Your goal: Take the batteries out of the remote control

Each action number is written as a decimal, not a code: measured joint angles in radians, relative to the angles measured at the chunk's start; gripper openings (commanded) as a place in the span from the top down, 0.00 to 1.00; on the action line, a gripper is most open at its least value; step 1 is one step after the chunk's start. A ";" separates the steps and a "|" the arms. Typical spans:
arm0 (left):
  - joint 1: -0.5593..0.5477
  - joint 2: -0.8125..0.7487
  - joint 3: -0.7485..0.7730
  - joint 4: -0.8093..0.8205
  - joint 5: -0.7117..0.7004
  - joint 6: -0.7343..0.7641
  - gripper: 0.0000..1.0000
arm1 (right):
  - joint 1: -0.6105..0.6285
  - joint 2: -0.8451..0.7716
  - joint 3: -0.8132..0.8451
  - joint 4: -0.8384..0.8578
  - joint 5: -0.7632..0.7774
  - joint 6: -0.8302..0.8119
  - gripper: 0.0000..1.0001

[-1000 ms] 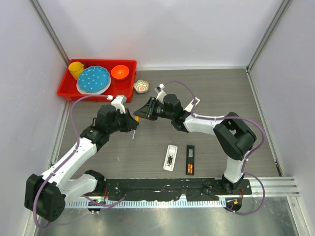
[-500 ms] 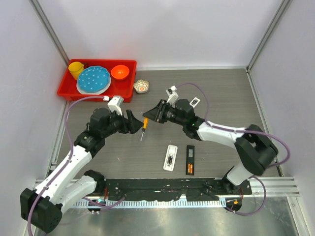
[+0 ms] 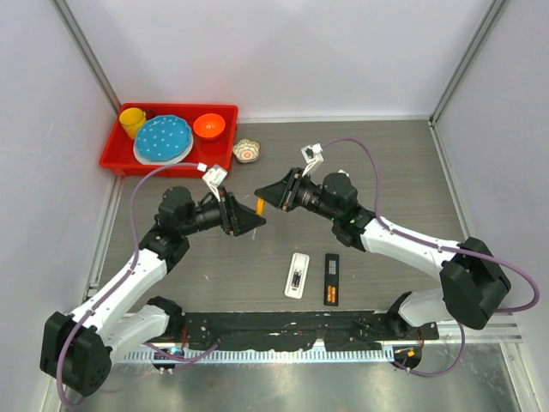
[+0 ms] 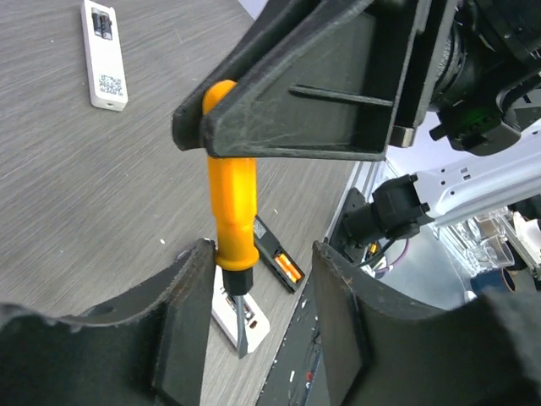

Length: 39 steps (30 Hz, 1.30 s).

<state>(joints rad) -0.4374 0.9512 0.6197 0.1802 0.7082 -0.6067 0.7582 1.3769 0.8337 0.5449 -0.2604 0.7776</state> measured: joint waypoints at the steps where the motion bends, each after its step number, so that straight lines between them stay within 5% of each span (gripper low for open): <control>1: 0.000 0.005 -0.004 0.010 0.008 -0.006 0.61 | 0.000 -0.001 0.000 0.003 -0.005 0.000 0.99; 6: 0.006 0.020 -0.010 0.032 0.018 -0.019 0.97 | 0.000 -0.013 0.000 0.008 -0.015 0.004 0.99; 11: 0.005 0.023 -0.010 0.047 0.031 -0.014 1.00 | 0.000 -0.017 0.000 0.005 -0.015 0.003 0.86; 18: 0.003 0.010 -0.010 0.022 0.029 0.005 1.00 | 0.000 -0.055 0.000 -0.058 0.000 -0.026 0.26; 21: 0.003 -0.021 -0.009 -0.025 0.016 0.032 1.00 | -0.008 -0.098 0.009 -0.118 0.013 -0.058 0.17; 29: 0.003 -0.079 -0.009 -0.066 -0.011 0.066 1.00 | -0.068 -0.171 0.042 -0.217 -0.018 -0.105 0.20; 39: 0.001 -0.080 -0.009 -0.066 -0.010 0.068 1.00 | -0.080 -0.048 0.043 -0.136 -0.205 -0.007 0.41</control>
<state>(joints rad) -0.4362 0.8707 0.6109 0.1143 0.6979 -0.5392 0.6785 1.3293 0.8768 0.4088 -0.4656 0.7704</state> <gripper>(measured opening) 0.074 0.655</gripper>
